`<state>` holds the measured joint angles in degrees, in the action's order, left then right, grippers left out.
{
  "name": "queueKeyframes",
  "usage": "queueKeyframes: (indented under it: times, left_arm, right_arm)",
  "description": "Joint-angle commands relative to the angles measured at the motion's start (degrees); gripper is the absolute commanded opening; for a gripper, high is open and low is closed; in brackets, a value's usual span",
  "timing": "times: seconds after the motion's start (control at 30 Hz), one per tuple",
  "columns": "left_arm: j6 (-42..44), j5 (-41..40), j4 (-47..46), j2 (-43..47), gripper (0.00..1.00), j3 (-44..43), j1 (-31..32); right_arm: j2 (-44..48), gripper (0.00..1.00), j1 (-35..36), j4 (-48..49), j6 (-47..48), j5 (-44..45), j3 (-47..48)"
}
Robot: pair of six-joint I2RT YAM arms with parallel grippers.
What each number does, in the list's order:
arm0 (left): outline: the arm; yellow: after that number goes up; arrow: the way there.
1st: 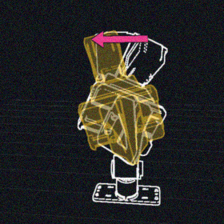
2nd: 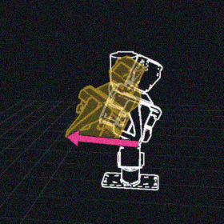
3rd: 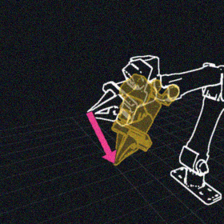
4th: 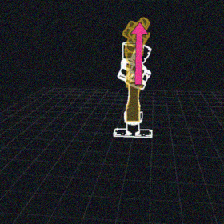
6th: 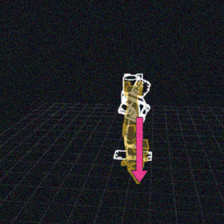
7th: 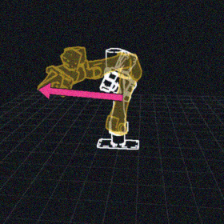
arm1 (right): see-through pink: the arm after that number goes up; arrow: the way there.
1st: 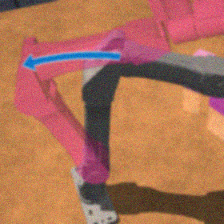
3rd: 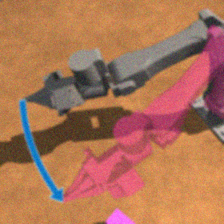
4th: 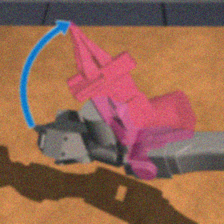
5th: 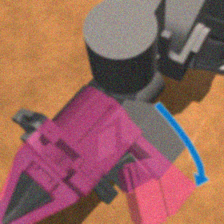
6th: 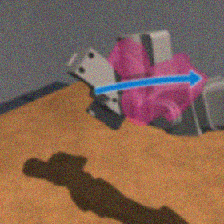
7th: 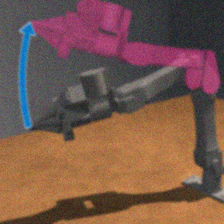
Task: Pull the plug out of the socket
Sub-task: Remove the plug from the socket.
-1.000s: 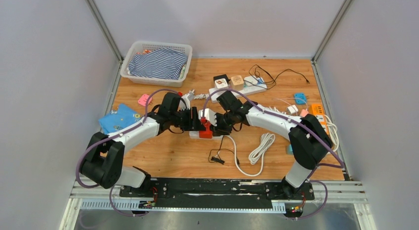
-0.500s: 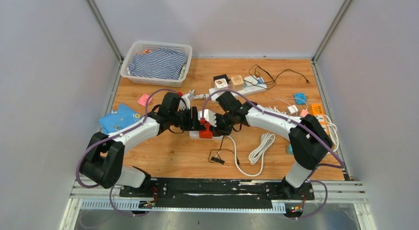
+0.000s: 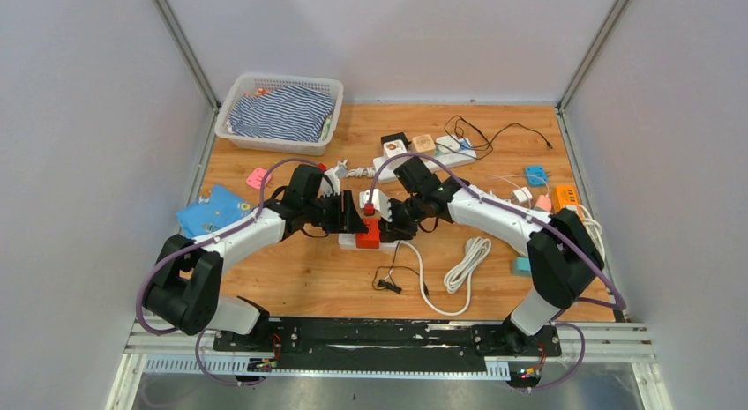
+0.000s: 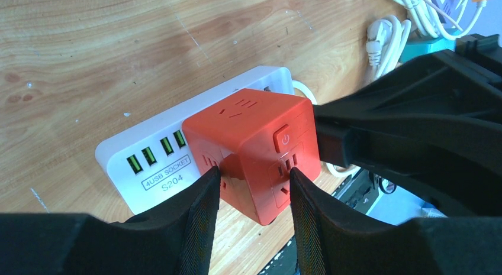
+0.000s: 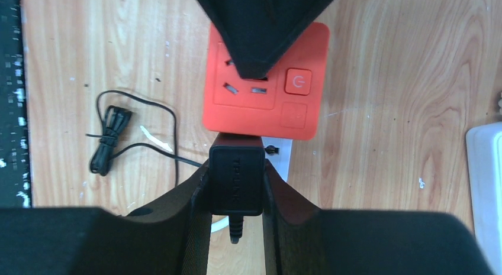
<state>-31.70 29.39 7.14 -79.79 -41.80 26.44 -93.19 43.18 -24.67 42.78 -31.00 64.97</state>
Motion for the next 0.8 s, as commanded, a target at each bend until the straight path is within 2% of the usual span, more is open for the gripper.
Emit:
queueKeyframes:
  times: [0.0, 0.07, 0.13, 0.3, 0.43, 0.5, 0.7, 0.77]
  left_arm:
    - [2.16, -3.72, 4.76, -2.57, 0.47, 1.05, 0.72]
    - [2.36, -3.69, 4.85, -2.45, 0.47, 1.02, 0.72]
    - [2.43, -3.51, 4.76, -2.47, 0.47, 0.93, 0.72]
    - [2.59, -2.87, 4.86, -2.3, 0.49, 0.56, 0.72]
    - [3.53, -2.47, 5.26, -0.48, 0.56, -0.22, 0.68]
    - [4.3, -2.64, 5.62, 1.33, 0.63, -0.69, 0.44]
    - [5.86, -2.78, 5.78, 8.49, 0.95, -1.22, -2.05]
    - [6.71, -2.5, 5.75, 11.18, 1.0, -1.22, -2.86]
  right_arm:
    - [4.12, 0.0, 0.25, 0.15, 1.3, -8.77, -1.51]
    - [4.01, 0.0, 0.44, 2.38, -1.0, -2.02, -1.45]
    - [3.04, 0.0, -0.35, 1.95, -1.31, 0.89, -0.58]
    - [4.29, 0.0, -1.78, -0.56, 0.89, -2.58, -0.34]
    - [5.86, 0.0, -2.06, -3.43, 3.88, -5.52, -0.02]
    - [6.45, 0.0, -2.34, -5.02, 5.41, -8.23, 0.03]
    - [7.8, 0.0, -2.56, -8.73, 8.8, -14.07, 0.59]
    - [8.29, 0.0, -2.88, -8.99, 9.06, -15.2, 0.51]
